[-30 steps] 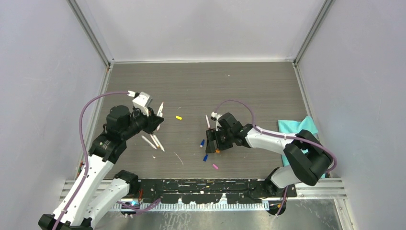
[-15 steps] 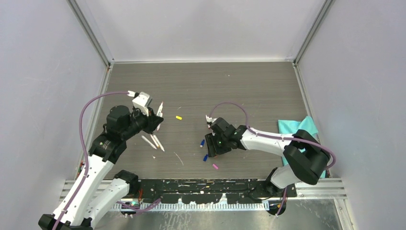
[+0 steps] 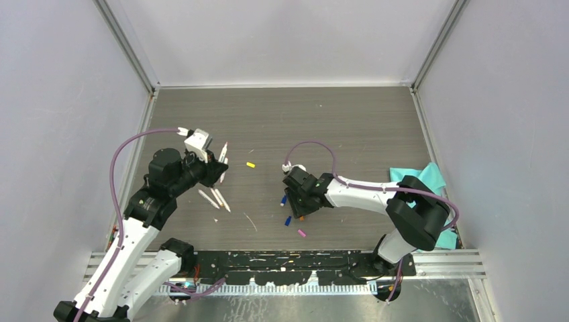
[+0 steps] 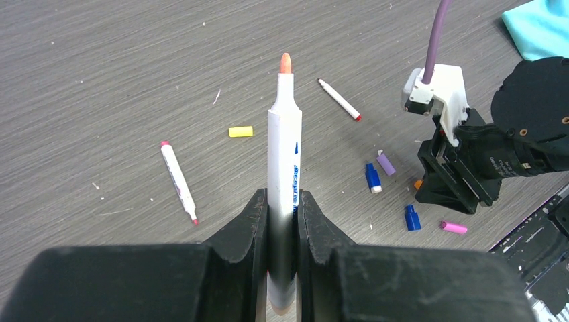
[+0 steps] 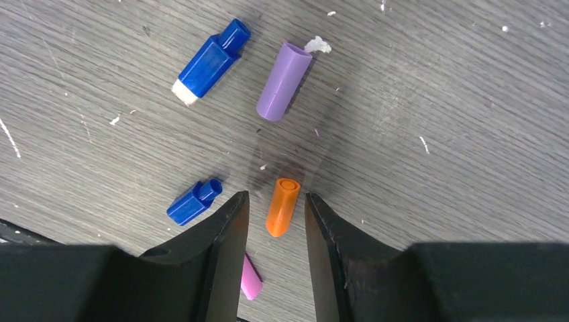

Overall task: Insert the pens into the pen caps
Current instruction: Pick up the pen cap at the center of the board.

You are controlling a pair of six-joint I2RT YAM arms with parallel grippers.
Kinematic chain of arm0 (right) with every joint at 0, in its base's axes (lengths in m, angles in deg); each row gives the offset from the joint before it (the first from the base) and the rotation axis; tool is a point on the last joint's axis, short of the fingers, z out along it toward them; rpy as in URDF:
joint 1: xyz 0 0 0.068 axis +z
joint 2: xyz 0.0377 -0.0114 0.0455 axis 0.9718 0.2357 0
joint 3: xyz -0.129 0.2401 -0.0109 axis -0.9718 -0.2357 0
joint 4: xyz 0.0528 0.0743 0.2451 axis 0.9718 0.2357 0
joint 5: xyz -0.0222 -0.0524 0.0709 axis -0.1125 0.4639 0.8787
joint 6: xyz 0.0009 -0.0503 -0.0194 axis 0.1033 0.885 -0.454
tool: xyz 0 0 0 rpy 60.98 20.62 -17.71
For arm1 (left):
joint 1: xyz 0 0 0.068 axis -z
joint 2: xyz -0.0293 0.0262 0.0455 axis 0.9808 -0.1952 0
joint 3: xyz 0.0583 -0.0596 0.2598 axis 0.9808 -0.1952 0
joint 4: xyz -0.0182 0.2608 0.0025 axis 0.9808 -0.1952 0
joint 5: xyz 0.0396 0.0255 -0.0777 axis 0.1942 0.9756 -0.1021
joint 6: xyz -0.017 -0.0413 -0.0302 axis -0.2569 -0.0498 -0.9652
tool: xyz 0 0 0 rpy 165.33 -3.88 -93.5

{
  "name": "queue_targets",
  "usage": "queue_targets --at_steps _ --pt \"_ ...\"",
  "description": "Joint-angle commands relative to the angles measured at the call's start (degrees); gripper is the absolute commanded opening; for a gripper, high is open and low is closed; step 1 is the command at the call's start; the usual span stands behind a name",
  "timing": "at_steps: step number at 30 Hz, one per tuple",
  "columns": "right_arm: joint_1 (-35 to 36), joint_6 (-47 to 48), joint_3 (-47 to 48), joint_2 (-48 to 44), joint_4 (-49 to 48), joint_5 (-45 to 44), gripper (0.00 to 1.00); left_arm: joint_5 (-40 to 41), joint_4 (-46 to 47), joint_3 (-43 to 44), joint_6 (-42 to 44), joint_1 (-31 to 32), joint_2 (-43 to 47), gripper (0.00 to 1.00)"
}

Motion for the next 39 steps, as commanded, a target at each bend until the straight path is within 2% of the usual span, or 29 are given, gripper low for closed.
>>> queue_targets --at_steps 1,5,9,16,17,20,21,23,26,30,35,39 --pt "1.31 -0.89 2.59 0.61 2.04 -3.99 0.41 0.33 1.46 0.23 0.23 0.23 0.85 0.00" --pt "2.19 -1.70 3.03 1.62 2.10 -4.77 0.40 0.23 1.53 0.25 0.24 0.23 0.77 0.00" --pt "3.09 -3.11 3.47 2.90 2.75 -6.95 0.31 0.00 1.55 0.17 0.15 0.45 0.68 0.00" --pt "3.11 -5.85 3.82 4.74 4.71 -11.39 0.21 1.55 1.11 0.35 -0.02 0.54 0.60 0.00" --pt "3.16 -6.28 3.77 4.84 5.04 -11.82 0.18 3.28 -0.02 0.86 -1.01 0.50 0.27 0.00" --pt "3.15 -7.81 3.64 3.26 5.80 -12.49 0.01 9.55 -5.24 3.62 -4.99 0.49 -1.96 0.00" --pt "3.08 -8.31 3.59 2.20 5.79 -12.39 0.01 9.47 -5.87 3.80 -7.02 0.49 -2.25 0.00" --pt "2.69 -9.17 3.80 -0.24 5.60 -11.58 0.01 5.54 -3.82 1.46 -11.49 0.50 -1.69 0.00" --pt "1.73 -10.31 5.16 -4.43 4.98 -9.98 0.01 -4.62 4.70 -3.87 -17.66 0.51 -0.09 0.00" --pt "0.14 -12.13 7.06 -9.72 1.43 -5.74 0.01 -14.14 9.08 -6.74 -20.87 0.49 0.16 0.00" --pt "0.02 -15.60 7.02 -16.38 -10.20 -4.17 0.01 -26.43 16.39 -9.26 -26.70 0.50 2.00 0.00" --pt "0.00 -19.30 6.38 -19.70 -19.29 -3.19 0.01 -31.39 19.26 -11.05 -28.55 0.49 2.96 0.00"
